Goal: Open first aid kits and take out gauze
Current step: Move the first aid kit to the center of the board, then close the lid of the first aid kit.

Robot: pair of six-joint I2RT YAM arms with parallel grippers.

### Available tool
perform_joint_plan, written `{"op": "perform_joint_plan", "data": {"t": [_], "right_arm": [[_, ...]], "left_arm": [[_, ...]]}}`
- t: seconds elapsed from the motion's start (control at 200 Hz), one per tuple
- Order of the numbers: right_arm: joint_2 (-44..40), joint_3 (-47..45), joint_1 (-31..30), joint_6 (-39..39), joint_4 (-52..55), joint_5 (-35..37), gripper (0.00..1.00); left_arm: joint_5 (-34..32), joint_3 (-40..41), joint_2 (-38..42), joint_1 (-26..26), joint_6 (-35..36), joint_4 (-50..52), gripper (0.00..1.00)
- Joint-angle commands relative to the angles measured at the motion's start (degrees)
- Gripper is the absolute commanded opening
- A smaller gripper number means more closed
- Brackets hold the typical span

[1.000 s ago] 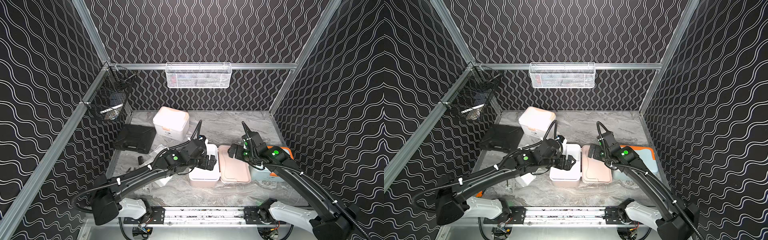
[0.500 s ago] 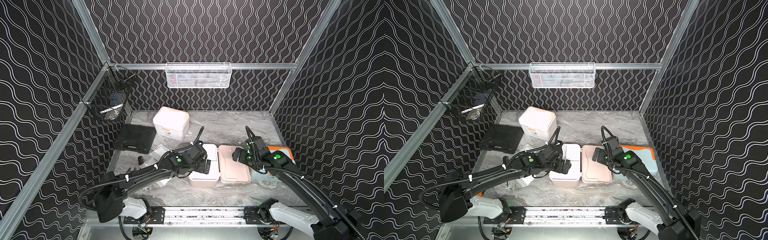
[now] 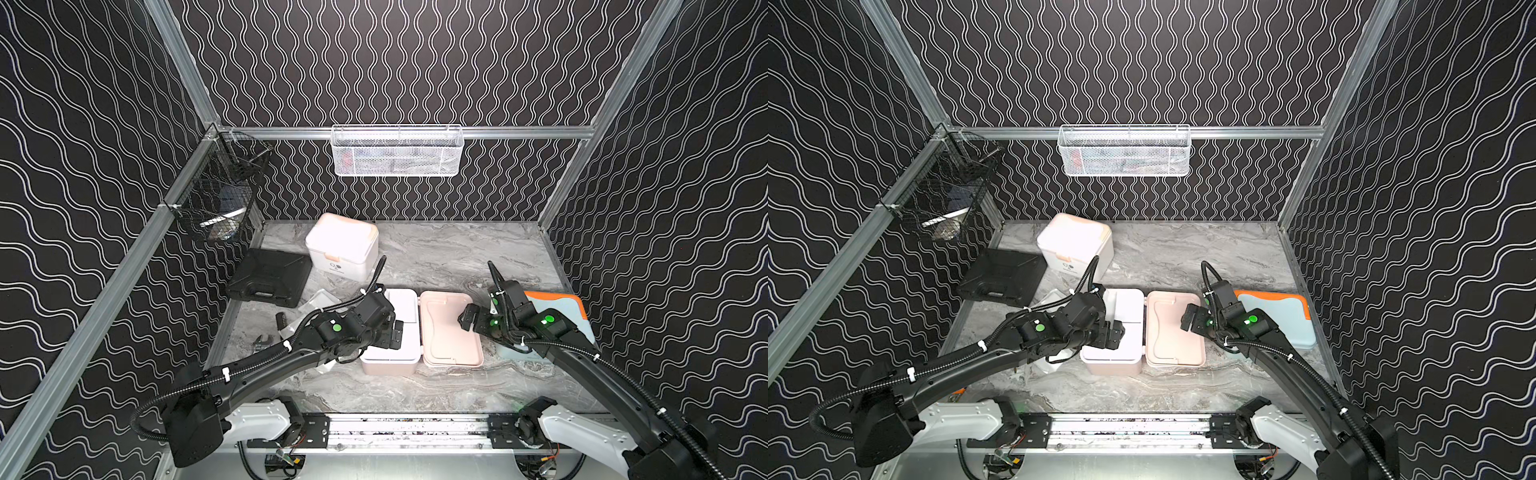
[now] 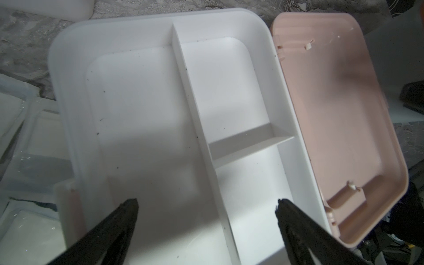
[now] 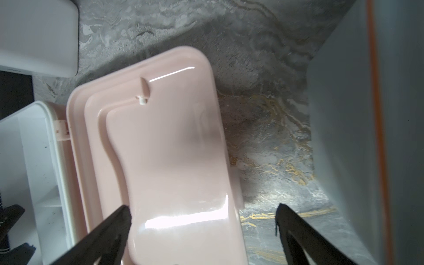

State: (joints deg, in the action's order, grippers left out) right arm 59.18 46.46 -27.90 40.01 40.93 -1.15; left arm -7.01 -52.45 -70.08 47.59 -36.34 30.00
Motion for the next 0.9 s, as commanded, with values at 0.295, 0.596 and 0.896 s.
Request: {"op": "perform_joint_plan", "data": {"t": [0.295,0.596,0.896], "right_arm": [[-0.8,-8.0,0.3,3.2,-14.1,-10.8,1.00],[-4.8,-4.2,0.7,2.7,-12.9,-13.4,1.00],[-7.8,1.3,0.8,3.4,-10.4,-16.1,1.00]], "left_arm": [[9.6,0.7,-5.6,0.0,-0.7,-9.5,0.99],[12.4,2.2,-7.5,0.0,-1.7,-13.3,0.99],[14.6,2.8,-8.4,0.3,-3.7,-16.8,0.99]]}}
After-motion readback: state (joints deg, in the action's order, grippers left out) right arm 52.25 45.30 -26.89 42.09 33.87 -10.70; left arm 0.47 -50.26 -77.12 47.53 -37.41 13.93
